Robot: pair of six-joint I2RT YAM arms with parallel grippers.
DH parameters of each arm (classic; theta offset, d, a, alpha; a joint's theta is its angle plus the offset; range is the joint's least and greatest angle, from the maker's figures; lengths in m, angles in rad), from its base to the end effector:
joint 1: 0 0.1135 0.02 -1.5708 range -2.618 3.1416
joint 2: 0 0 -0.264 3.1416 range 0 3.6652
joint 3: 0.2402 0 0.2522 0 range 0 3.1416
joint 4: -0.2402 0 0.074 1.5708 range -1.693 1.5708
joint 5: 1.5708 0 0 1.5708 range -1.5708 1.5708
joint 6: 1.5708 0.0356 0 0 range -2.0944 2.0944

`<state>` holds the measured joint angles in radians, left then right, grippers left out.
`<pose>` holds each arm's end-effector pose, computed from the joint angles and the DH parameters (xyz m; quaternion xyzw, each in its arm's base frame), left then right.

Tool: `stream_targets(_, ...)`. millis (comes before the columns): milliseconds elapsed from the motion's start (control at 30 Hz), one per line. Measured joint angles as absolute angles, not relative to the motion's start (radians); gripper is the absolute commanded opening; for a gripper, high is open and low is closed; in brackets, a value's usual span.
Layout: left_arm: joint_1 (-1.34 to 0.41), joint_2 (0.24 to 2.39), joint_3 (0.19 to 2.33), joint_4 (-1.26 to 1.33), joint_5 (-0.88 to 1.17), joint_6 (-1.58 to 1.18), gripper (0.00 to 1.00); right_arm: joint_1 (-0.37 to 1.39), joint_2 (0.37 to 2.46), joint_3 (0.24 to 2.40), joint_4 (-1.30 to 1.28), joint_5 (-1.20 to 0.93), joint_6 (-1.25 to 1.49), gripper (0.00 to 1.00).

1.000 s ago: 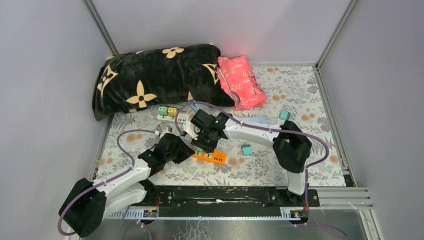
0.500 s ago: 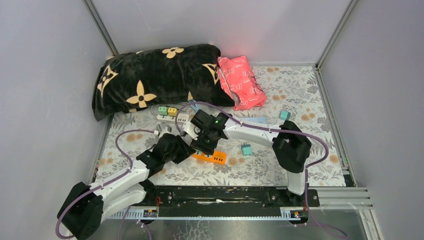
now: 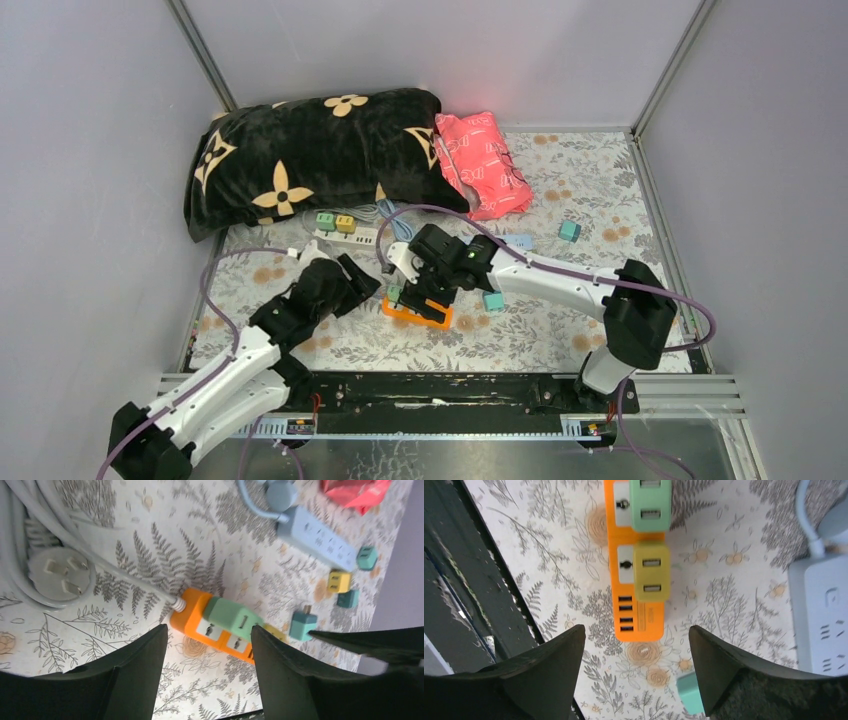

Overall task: Insert the plug
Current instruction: Move the socket to the center of the board.

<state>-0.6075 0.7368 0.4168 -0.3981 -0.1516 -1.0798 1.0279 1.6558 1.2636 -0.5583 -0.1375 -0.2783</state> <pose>0.1329 -0.0858 0.1989 -0.2428 0.8753 -0.2622 0.3256 0.1793 0.3067 0.2495 -0.5939 0.7418 0.1723 0.2594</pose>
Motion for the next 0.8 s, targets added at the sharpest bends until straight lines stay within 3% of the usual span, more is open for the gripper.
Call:
stream_targets(467, -0.607, 0.738, 0.868, -0.63, -0.496, -0.77, 0.94, 1.028, 1.616, 1.002, -0.408, -0.068, -0.219, 0.76)
stream_targets(800, -0.582, 0.739, 0.875, -0.59, -0.629, -0.58, 0.98, 1.028, 1.654, 0.979, -0.287, -0.081, -0.223, 0.55)
